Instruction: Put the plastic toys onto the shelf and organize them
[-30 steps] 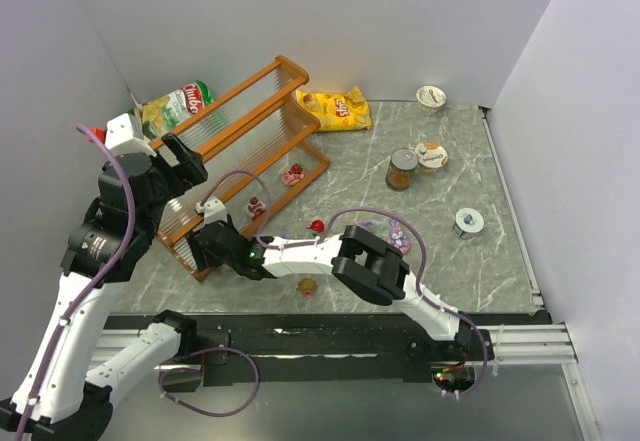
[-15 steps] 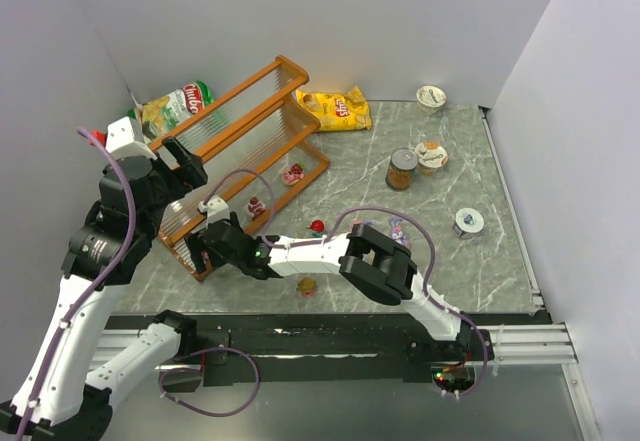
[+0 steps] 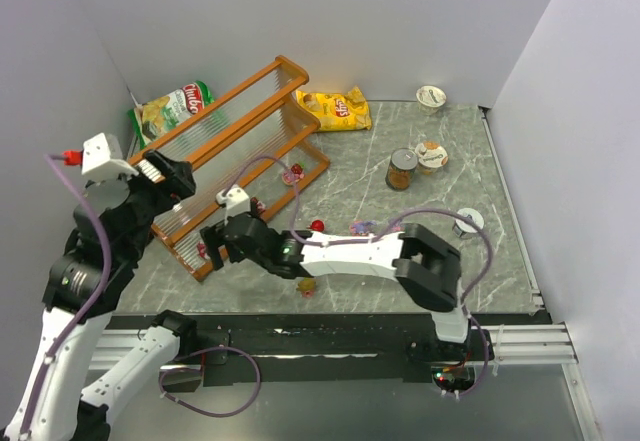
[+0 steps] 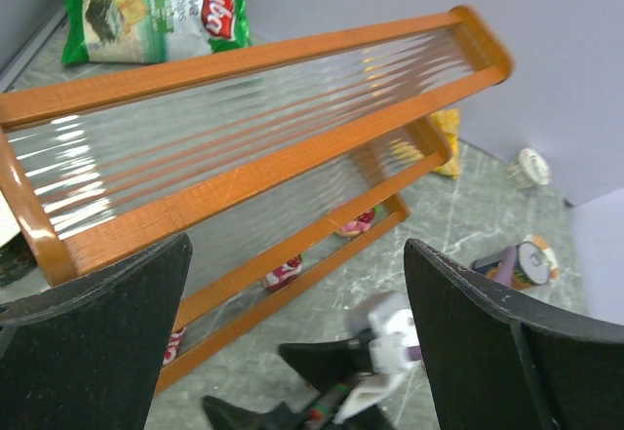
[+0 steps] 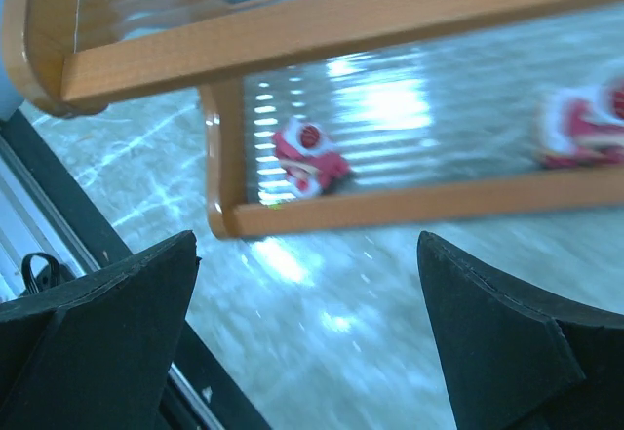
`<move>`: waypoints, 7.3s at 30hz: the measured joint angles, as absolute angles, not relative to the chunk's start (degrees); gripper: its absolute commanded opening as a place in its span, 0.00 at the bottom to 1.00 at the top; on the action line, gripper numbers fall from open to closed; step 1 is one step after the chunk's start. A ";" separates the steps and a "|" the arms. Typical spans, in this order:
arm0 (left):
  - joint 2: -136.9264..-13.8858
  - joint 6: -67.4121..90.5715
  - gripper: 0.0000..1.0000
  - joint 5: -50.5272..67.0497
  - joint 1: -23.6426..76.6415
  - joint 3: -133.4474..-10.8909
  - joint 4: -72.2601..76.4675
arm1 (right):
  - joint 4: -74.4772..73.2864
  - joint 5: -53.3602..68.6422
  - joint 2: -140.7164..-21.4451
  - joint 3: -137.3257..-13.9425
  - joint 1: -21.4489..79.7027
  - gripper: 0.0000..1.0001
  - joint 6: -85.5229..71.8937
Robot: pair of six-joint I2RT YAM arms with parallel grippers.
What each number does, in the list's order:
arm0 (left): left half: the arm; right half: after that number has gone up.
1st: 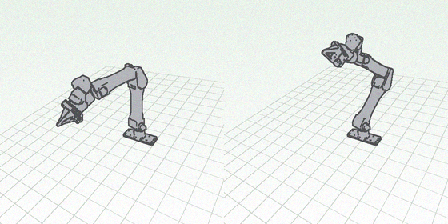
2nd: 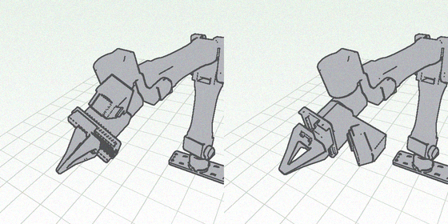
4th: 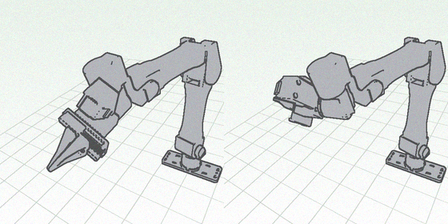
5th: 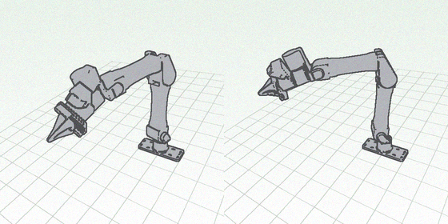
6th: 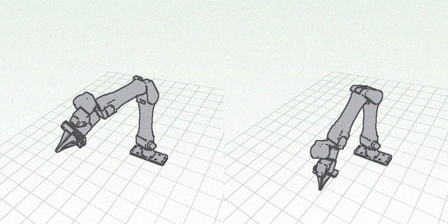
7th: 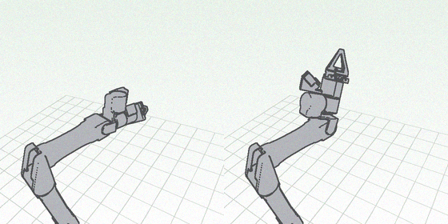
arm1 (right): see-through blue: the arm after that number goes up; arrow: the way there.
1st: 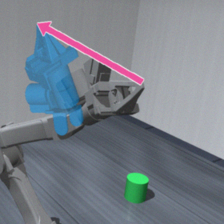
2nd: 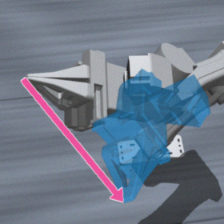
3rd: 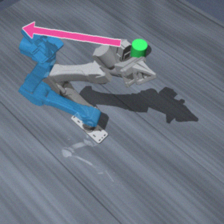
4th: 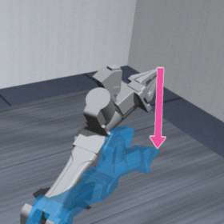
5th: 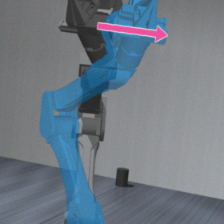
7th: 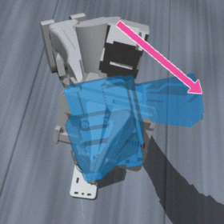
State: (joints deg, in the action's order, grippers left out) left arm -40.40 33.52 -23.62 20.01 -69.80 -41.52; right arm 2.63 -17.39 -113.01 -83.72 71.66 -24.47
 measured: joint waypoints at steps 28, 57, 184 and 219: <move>-39.66 38.19 0.96 -28.34 20.01 -72.93 -45.34 | -7.07 -14.63 -91.90 -59.70 61.23 0.89 -23.86; -40.47 38.61 0.96 -28.34 20.01 -75.99 -47.46 | -2.57 -17.65 -107.70 -67.20 61.12 0.57 -22.87; -57.71 29.87 0.96 11.00 18.85 -72.31 -28.99 | -25.15 3.01 -88.88 -76.29 39.70 0.00 -7.84; -58.96 30.63 0.96 7.77 22.96 -68.60 -28.67 | -4.27 -15.73 -105.82 -64.93 36.49 0.66 -16.84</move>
State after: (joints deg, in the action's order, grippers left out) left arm -58.96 30.63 7.77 22.96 -68.60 -28.67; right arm -4.27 -15.73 -105.82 -64.93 36.49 -16.84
